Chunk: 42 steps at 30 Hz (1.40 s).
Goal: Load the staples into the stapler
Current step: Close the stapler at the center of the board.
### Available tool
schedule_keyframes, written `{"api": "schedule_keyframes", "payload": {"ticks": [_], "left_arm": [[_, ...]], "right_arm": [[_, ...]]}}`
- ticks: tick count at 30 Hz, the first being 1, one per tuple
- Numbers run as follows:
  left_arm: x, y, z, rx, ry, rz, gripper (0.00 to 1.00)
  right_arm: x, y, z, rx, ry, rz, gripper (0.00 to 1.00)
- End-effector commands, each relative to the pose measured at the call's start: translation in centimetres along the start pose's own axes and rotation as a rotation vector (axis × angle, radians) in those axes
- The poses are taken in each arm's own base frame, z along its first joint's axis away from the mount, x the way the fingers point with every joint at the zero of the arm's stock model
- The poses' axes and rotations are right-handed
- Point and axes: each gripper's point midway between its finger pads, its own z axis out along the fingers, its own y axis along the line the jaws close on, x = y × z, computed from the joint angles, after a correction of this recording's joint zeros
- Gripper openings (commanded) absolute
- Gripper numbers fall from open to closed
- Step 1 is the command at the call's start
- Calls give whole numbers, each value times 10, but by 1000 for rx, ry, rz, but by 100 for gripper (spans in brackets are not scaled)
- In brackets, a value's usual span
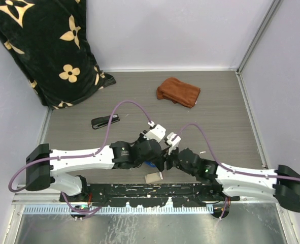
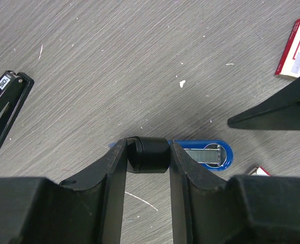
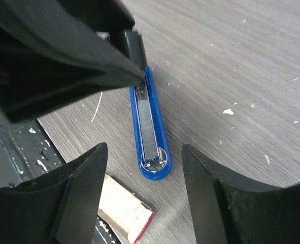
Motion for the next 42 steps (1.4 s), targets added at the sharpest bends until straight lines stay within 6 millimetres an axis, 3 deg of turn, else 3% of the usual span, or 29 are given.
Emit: {"api": "schedule_keyframes", "payload": {"ticks": [1,9,15,21,27,35,39,42], "left_arm": [[9,-11,1,2,35,-8,11],[29,-43,4,-3,70,93,16],[41,-62,4,-2,100,149,23],[55,-70,0,60,125,119,59],[43,-69,-18,152,69,62,81],[16,-56,-53,295,-21,-16,99],[15,-16,-51,284,28,-157,99],[21,14,-43,280,46,-315,100]], "right_arm": [[-21,-17,-24,89,-72,44,68],[-54,-37,-68,145,-294,184,76],[-55,-54,-73,257,-248,137,79],[-56,-51,-64,301,-155,95,79],[-67,-45,-65,281,-163,81,79],[-74,-37,-66,253,-126,32,80],[-70,-26,-52,217,-36,-36,80],[-64,-12,-35,173,62,-91,74]]}}
